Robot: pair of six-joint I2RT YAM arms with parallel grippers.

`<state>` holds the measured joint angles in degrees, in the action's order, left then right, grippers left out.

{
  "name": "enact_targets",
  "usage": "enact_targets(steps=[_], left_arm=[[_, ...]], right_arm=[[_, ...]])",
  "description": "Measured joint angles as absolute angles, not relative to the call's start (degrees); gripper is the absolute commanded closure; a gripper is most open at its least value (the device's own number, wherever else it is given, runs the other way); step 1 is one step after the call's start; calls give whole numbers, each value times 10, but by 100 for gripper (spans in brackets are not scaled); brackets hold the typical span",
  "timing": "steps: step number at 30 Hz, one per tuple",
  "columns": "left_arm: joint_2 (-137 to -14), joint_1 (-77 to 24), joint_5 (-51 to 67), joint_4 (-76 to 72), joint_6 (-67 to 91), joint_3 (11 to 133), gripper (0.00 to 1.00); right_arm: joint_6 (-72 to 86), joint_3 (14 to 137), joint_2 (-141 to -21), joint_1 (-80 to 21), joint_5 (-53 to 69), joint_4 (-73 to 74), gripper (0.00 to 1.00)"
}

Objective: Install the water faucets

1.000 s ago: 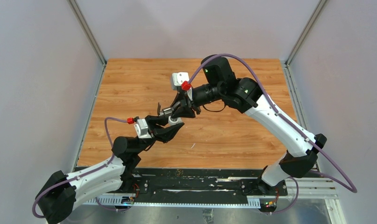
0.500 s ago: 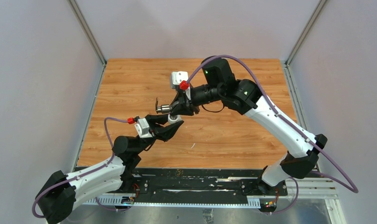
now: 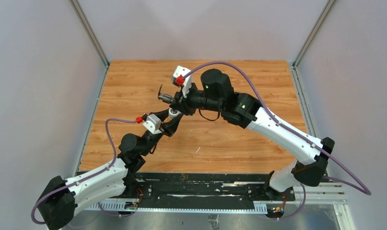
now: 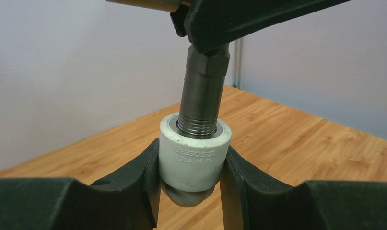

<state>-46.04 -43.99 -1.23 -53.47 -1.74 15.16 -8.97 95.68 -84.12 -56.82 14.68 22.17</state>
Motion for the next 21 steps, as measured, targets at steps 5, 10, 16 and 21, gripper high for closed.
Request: enact_targets(steps=[5,10,16,21], left_arm=[[-465,-440,-47,-526,-41,152,100],[-472,-441,-56,-526,-51,156,100],[-480,-444,-63,-525,-65,157,100],[-476,-444,-61,-518,-66,159,100]], right_arm=[[-27,934,-841,-603,18,186,100],[24,929,-843,-643,-110,178,100],[88,932,-850,-663,-201,181,100],[113,932,-850,-663,-216,182,71]])
